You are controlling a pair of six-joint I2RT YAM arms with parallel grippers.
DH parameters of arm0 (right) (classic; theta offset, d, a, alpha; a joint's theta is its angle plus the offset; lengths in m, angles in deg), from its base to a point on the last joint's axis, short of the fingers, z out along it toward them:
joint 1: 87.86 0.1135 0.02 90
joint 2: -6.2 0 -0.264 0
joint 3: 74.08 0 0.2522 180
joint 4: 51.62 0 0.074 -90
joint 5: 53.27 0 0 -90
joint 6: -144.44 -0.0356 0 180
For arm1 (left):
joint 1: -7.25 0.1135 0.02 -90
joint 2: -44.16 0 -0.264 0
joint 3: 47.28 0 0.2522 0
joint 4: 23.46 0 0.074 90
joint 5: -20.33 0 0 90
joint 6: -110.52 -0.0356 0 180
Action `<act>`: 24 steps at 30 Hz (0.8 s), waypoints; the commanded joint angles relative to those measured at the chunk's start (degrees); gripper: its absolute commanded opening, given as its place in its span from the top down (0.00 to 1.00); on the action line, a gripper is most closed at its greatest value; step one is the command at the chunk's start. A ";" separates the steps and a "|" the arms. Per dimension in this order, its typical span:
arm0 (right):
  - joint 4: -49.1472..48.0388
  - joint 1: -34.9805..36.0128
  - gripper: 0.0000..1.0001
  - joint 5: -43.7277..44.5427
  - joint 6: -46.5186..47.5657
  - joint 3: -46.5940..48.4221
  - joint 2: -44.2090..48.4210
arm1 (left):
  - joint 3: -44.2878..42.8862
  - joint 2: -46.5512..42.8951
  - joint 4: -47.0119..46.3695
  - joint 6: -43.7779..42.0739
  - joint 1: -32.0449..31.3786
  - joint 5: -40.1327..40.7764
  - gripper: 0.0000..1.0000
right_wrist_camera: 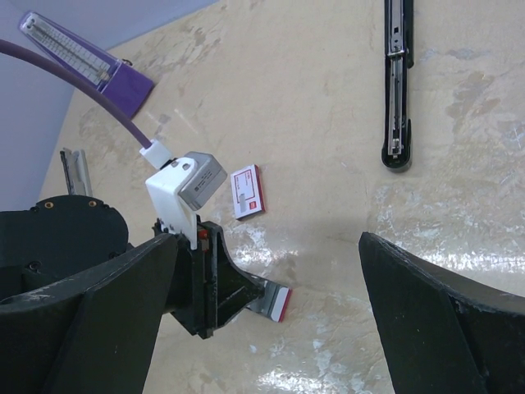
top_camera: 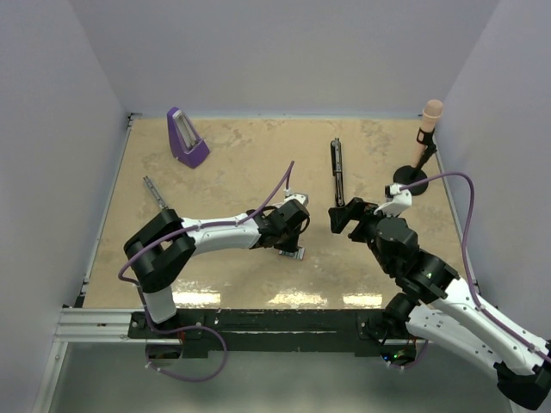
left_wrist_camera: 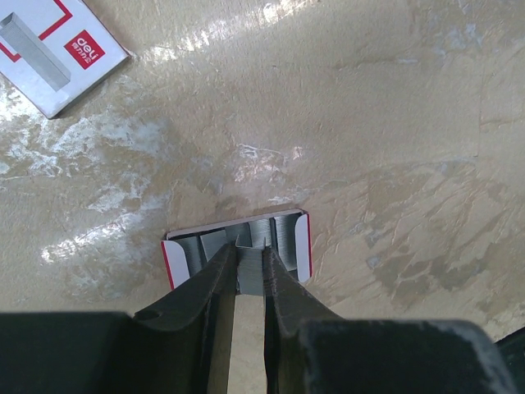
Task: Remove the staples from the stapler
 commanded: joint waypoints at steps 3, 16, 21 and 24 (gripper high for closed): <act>-0.87 -0.05 0.01 1.87 -0.77 0.06 0.60 | -1.95 0.35 -1.15 1.12 -0.51 1.20 0.93; -0.79 -0.05 0.01 1.95 -0.68 0.06 0.77 | -2.04 1.32 -1.59 1.04 -0.51 0.58 0.92; -0.79 -0.05 0.01 2.04 -0.59 -0.12 0.77 | -2.04 1.32 -1.68 0.86 -0.42 0.41 0.88; -0.96 -0.05 0.01 1.95 -0.68 -0.12 0.77 | -2.12 1.23 -1.59 0.95 -0.51 0.49 0.85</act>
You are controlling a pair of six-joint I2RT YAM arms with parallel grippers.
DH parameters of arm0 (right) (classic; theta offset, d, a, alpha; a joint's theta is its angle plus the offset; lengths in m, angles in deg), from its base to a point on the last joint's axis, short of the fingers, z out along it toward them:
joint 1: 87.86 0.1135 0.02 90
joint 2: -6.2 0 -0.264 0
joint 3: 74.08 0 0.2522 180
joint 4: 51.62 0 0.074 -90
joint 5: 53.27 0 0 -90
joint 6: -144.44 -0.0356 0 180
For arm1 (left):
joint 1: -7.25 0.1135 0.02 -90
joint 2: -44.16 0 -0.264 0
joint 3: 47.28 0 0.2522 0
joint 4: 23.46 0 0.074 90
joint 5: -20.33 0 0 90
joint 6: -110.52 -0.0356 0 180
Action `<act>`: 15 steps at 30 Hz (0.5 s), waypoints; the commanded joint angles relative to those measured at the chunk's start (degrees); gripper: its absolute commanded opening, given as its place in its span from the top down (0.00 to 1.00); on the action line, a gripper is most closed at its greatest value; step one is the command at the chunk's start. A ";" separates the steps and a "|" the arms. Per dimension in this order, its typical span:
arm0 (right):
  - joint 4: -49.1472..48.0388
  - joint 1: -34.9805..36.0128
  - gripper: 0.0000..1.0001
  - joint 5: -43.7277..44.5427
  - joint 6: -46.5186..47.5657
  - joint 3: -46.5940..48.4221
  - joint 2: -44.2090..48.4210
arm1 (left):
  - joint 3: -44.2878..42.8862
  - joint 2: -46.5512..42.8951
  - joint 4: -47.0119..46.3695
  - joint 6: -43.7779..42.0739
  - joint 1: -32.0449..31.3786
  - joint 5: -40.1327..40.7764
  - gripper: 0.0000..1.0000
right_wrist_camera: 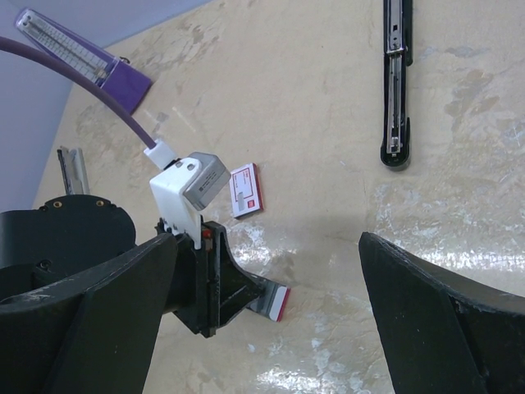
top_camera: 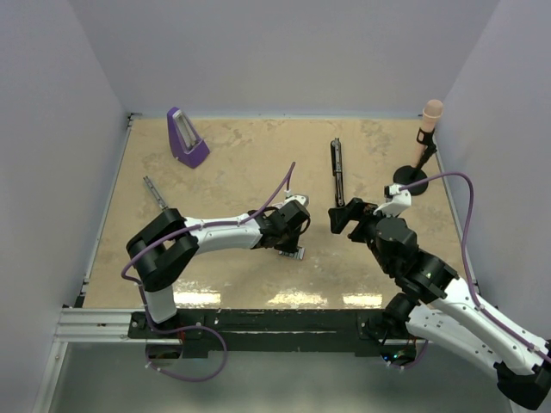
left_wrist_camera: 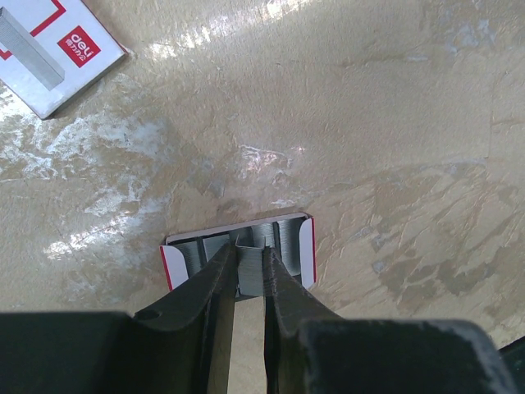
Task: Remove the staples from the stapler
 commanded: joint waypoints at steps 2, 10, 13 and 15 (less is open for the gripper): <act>-0.96 -0.05 0.01 1.86 -0.59 0.08 0.77 | -2.10 0.16 -0.89 0.97 -0.51 0.54 0.82; -1.58 -0.05 0.01 1.60 -0.24 0.25 0.16 | -2.54 -0.45 0.26 1.15 -0.51 0.80 0.73; -1.93 -0.05 0.01 1.16 -0.24 0.16 -0.28 | -2.54 -0.80 0.26 1.06 -0.51 0.54 0.72; -2.02 -0.05 0.02 0.90 -0.24 0.25 -0.72 | -2.46 -0.89 0.34 1.06 -0.60 0.62 0.71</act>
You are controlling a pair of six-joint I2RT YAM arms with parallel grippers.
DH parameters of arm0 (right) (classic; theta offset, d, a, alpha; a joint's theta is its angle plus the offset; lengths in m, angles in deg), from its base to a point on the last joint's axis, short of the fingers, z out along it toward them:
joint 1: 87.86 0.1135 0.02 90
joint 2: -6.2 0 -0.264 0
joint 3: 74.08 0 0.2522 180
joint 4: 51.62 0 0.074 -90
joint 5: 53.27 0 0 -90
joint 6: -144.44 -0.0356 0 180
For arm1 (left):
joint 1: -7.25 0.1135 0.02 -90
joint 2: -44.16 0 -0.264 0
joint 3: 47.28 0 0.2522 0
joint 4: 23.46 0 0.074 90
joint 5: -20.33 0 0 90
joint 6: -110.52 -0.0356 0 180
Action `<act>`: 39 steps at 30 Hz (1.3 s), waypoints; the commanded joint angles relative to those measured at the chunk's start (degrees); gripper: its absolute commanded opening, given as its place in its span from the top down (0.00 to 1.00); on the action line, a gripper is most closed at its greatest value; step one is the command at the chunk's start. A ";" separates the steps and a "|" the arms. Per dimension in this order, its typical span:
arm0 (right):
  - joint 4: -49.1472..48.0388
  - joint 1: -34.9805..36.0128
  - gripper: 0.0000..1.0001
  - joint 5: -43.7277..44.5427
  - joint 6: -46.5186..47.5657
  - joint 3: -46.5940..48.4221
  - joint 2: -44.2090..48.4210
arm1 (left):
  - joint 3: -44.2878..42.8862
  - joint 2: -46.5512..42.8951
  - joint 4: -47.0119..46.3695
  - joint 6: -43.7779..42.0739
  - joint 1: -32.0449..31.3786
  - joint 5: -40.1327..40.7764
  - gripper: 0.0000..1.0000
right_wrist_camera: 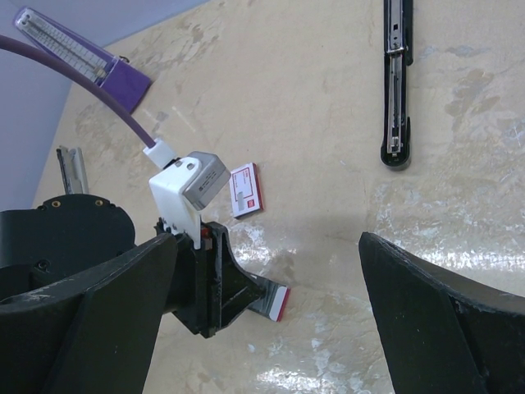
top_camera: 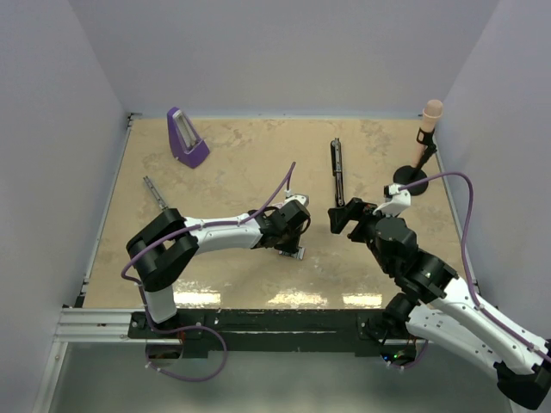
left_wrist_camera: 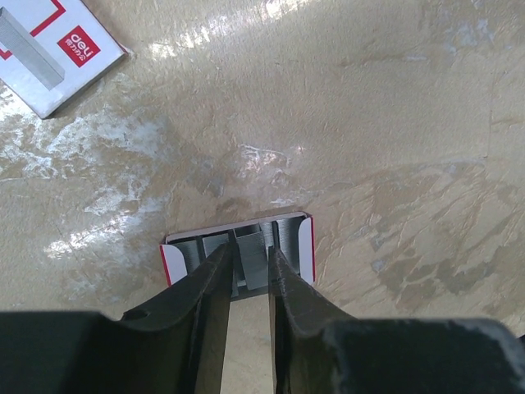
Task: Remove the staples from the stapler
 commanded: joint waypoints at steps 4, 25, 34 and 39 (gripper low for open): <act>-2.28 -0.05 0.02 0.59 0.00 0.19 -0.77 | -2.19 -0.98 0.48 1.21 -0.49 0.69 0.71; -17.22 -0.84 0.35 -14.61 6.15 0.62 -31.05 | 14.50 -16.54 -13.58 2.79 12.08 -12.31 0.72; -22.58 -3.48 0.56 -20.76 8.96 2.38 -44.78 | 18.28 -12.15 -20.44 3.23 12.35 -16.09 0.73; -23.81 -3.57 0.57 -22.52 9.93 3.43 -48.92 | 18.90 -10.56 -21.40 2.88 12.26 -16.88 0.75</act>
